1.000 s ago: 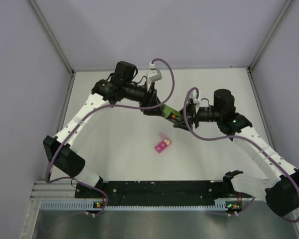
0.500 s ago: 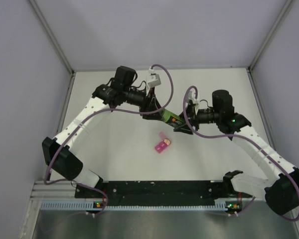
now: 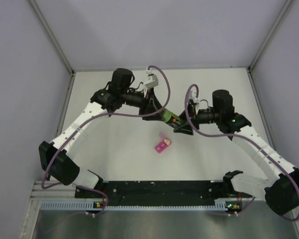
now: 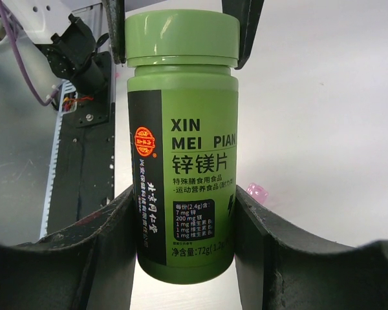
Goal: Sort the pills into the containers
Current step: Screw the lid of the pill bottle onto the pill bottle.
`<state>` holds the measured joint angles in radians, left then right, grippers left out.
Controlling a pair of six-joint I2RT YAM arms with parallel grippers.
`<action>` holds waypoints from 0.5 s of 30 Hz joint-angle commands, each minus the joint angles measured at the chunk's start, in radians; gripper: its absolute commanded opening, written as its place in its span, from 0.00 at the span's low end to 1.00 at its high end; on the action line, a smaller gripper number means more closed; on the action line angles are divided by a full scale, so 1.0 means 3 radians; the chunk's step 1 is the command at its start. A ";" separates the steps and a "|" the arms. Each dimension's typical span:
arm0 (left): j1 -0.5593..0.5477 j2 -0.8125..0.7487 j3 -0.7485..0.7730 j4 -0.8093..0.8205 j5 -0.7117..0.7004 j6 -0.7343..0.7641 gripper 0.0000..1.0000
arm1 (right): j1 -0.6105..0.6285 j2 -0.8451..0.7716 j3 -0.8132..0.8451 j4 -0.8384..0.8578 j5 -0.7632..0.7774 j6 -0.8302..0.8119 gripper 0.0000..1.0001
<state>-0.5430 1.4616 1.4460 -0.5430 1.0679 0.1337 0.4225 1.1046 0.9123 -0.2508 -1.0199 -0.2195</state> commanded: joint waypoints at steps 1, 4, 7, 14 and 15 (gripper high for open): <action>-0.0097 -0.0076 -0.0111 0.0404 0.0260 -0.0169 0.00 | 0.0049 -0.0036 0.0160 0.0524 -0.0190 0.0001 0.00; -0.0097 -0.0096 -0.0126 0.0470 0.0153 -0.0266 0.00 | 0.0049 -0.0087 0.0129 0.0504 -0.0103 -0.0055 0.00; -0.0097 -0.0132 -0.0182 0.0618 0.0030 -0.0430 0.00 | 0.0049 -0.0154 0.0119 0.0509 -0.0001 -0.0076 0.00; -0.0097 -0.0224 -0.0473 0.1165 -0.0308 -0.1018 0.00 | 0.0054 -0.0164 0.0231 0.0488 0.0285 -0.0102 0.00; -0.0092 -0.0224 -0.0504 0.1211 -0.0323 -0.1069 0.00 | 0.0049 -0.0154 0.0257 0.0463 0.0306 -0.0122 0.00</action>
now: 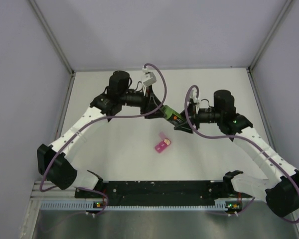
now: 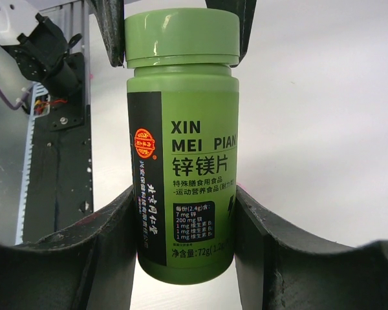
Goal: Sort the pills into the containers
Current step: Screw the lid of the pill bottle onto the pill bottle.
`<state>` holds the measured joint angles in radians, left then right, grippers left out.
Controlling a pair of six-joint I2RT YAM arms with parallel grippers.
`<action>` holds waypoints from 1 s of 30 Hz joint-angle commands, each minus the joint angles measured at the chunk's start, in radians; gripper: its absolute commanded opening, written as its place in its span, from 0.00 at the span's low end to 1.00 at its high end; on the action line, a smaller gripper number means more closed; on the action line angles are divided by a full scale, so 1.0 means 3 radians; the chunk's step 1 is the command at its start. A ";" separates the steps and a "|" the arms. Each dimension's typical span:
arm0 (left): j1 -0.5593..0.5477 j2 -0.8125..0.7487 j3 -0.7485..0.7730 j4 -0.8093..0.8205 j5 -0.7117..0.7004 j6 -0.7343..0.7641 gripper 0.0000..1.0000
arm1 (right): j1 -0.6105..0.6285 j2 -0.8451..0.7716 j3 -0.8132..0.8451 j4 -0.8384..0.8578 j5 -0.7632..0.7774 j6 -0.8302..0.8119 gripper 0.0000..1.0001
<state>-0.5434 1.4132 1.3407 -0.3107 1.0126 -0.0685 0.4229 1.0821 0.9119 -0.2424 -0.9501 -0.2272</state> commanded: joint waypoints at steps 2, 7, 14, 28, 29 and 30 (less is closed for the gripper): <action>-0.0091 -0.0073 -0.0204 0.0570 -0.0164 -0.0508 0.00 | 0.0053 -0.0074 0.0309 0.0419 0.0089 -0.0107 0.00; -0.0060 -0.0078 -0.0291 0.0826 -0.0072 -0.0733 0.00 | 0.0053 -0.0053 0.0406 0.0389 0.0089 -0.0102 0.00; 0.0022 -0.0109 -0.0506 0.1433 0.0055 -0.1151 0.00 | 0.0048 -0.0028 0.0463 0.0409 0.0089 -0.0051 0.00; 0.0098 -0.0088 -0.0813 0.2191 -0.0154 -0.1919 0.00 | 0.0048 -0.0028 0.0545 0.0419 0.0278 -0.0030 0.00; 0.0103 -0.0088 -0.0828 0.2196 -0.0169 -0.1919 0.00 | 0.0048 -0.0023 0.0550 0.0425 0.0293 -0.0025 0.00; 0.0104 -0.0083 -0.0849 0.2207 -0.0174 -0.1924 0.00 | 0.0048 -0.0022 0.0555 0.0425 0.0319 -0.0010 0.00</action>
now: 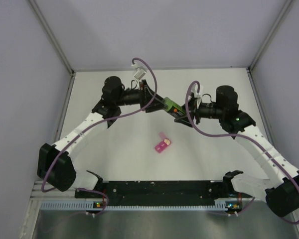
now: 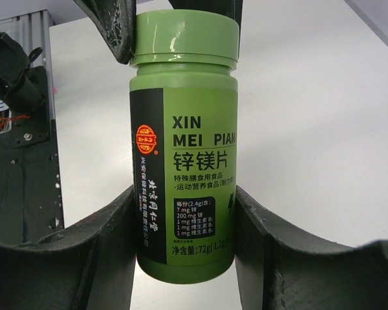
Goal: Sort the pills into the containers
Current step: Screw the lid of the pill bottle onto the pill bottle.
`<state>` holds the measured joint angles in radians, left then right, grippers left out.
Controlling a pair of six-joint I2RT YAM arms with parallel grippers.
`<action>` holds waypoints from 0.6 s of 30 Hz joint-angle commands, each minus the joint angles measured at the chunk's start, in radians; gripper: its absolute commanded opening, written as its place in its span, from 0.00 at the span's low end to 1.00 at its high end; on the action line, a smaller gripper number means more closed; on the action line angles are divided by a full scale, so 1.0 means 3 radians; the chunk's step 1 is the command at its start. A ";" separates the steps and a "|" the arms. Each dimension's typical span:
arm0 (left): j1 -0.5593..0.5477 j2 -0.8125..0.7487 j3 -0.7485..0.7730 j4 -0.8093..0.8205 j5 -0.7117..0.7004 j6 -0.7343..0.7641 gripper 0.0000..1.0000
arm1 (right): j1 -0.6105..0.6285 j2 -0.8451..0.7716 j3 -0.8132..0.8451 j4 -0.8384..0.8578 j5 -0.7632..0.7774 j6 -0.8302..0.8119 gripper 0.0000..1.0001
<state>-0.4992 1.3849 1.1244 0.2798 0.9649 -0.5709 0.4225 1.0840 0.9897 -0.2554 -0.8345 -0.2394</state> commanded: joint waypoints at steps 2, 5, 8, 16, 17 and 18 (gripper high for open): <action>-0.0049 0.0011 -0.0189 0.0294 -0.0041 -0.0275 0.00 | 0.0049 -0.0014 0.0306 0.0478 -0.0046 0.0036 0.00; -0.0044 -0.0009 -0.0296 0.0483 -0.0092 -0.0403 0.00 | 0.0049 -0.0003 0.0321 0.0514 -0.0010 0.0082 0.00; -0.0018 -0.0009 -0.0353 0.0642 -0.0113 -0.0510 0.00 | 0.0049 0.0012 0.0326 0.0524 -0.0005 0.0097 0.00; 0.0012 -0.0015 -0.0476 0.1046 0.0020 -0.0684 0.00 | 0.0049 0.0058 0.0347 0.0580 -0.0240 0.0194 0.00; 0.0012 -0.0020 -0.0470 0.1056 0.0066 -0.0674 0.00 | 0.0049 0.0068 0.0357 0.0580 -0.0281 0.0205 0.00; 0.0007 -0.0030 -0.0470 0.1102 0.0107 -0.0684 0.00 | 0.0049 0.0073 0.0362 0.0580 -0.0317 0.0210 0.00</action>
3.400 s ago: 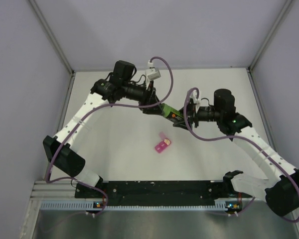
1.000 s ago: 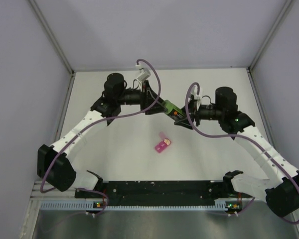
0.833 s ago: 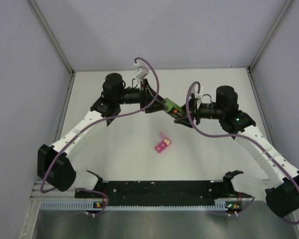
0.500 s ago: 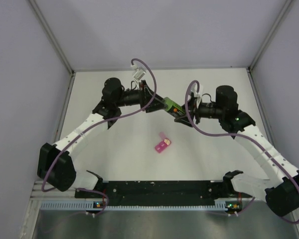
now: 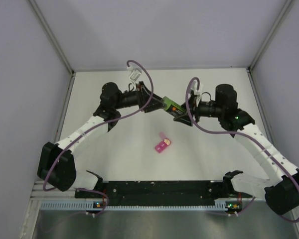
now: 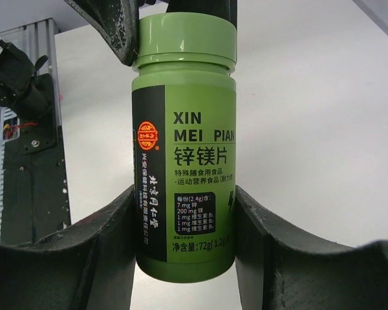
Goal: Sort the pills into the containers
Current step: Screw the lid of the pill bottle onto the pill bottle.
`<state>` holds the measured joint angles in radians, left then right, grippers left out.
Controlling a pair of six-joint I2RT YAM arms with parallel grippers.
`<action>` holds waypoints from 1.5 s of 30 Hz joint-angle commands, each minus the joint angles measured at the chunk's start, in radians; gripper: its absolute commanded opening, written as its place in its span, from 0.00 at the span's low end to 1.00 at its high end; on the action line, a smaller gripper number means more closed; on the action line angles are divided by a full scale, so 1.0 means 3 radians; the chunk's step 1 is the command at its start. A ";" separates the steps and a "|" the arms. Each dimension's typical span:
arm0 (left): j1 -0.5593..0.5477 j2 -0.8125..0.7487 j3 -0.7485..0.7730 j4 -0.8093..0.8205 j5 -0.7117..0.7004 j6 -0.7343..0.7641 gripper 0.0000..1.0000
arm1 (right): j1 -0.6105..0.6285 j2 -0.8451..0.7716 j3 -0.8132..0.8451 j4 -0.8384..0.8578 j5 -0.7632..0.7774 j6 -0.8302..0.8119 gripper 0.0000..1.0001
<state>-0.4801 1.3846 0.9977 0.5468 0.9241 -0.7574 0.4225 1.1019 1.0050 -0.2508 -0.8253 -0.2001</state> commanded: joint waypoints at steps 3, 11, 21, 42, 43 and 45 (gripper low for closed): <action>-0.0056 -0.0069 -0.0089 0.0406 0.0366 -0.0154 0.01 | 0.0054 0.0029 0.0306 0.0585 -0.0465 0.0104 0.00; -0.0067 -0.0136 -0.0161 0.0933 0.0550 -0.0446 0.11 | 0.0013 0.0100 0.0265 0.0912 -0.0802 0.0416 0.00; -0.0097 -0.0172 -0.0304 0.1122 0.0560 -0.0262 0.15 | -0.0058 0.0136 0.0204 0.1357 -0.0971 0.0932 0.00; -0.0169 -0.0049 -0.0202 0.0881 0.0514 0.0383 0.40 | -0.0110 0.0223 0.0127 0.1889 -0.1170 0.1485 0.00; -0.0174 -0.0034 -0.0207 0.0943 0.0550 0.0342 0.42 | -0.0110 0.0239 0.0132 0.1925 -0.1221 0.1536 0.00; -0.0184 -0.0008 -0.0222 0.1086 0.0601 0.0260 0.45 | -0.0110 0.0254 0.0127 0.2001 -0.1273 0.1602 0.00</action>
<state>-0.4782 1.3300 0.9546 0.8547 0.9600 -0.6476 0.3740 1.1770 1.0058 0.0929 -1.1362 0.1993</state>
